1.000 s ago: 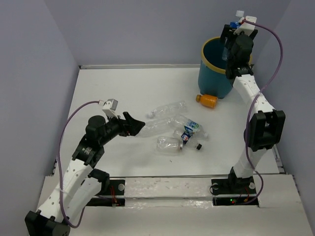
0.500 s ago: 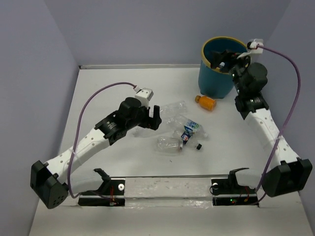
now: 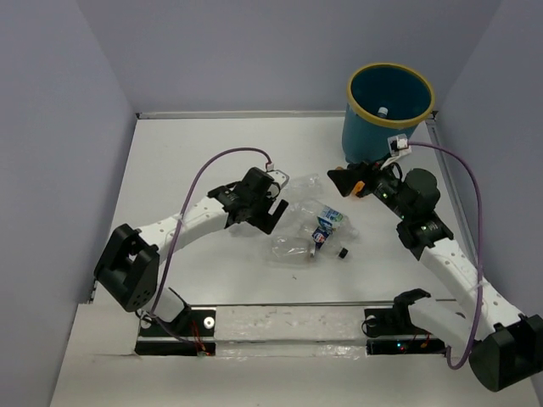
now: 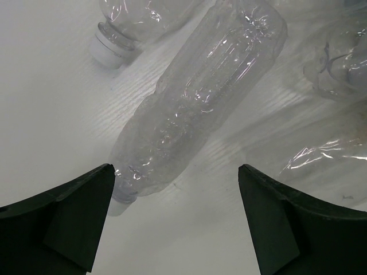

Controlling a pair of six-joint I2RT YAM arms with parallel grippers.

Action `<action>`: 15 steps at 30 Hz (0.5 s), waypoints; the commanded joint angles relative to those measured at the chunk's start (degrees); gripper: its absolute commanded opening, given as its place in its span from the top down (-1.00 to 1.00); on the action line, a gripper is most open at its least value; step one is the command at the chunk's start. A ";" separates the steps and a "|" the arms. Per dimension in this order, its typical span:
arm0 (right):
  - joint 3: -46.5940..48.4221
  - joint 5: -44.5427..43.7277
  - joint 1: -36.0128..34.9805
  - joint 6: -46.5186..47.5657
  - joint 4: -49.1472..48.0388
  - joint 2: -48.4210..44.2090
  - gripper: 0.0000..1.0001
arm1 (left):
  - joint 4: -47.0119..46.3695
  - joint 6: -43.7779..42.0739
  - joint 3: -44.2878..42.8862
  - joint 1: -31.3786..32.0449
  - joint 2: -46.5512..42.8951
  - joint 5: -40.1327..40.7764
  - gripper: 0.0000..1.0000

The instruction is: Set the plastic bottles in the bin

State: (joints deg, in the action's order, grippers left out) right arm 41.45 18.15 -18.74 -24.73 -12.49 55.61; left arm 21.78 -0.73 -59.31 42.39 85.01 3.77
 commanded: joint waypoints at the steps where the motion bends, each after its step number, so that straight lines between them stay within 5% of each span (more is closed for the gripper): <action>1: -1.81 4.08 -0.07 -1.64 -3.24 -4.90 -0.77 | 0.28 -3.66 -3.27 0.24 1.11 1.06 -0.98; 15: -3.75 8.04 -0.07 -0.76 -2.45 -8.07 -0.79 | 2.83 -4.01 -6.96 0.24 12.02 4.49 -0.98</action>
State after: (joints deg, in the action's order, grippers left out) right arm 37.76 24.47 -18.76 -25.71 -13.41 48.34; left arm 22.76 -3.55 -64.12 42.39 98.45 6.50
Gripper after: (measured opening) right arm 0.895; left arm 0.989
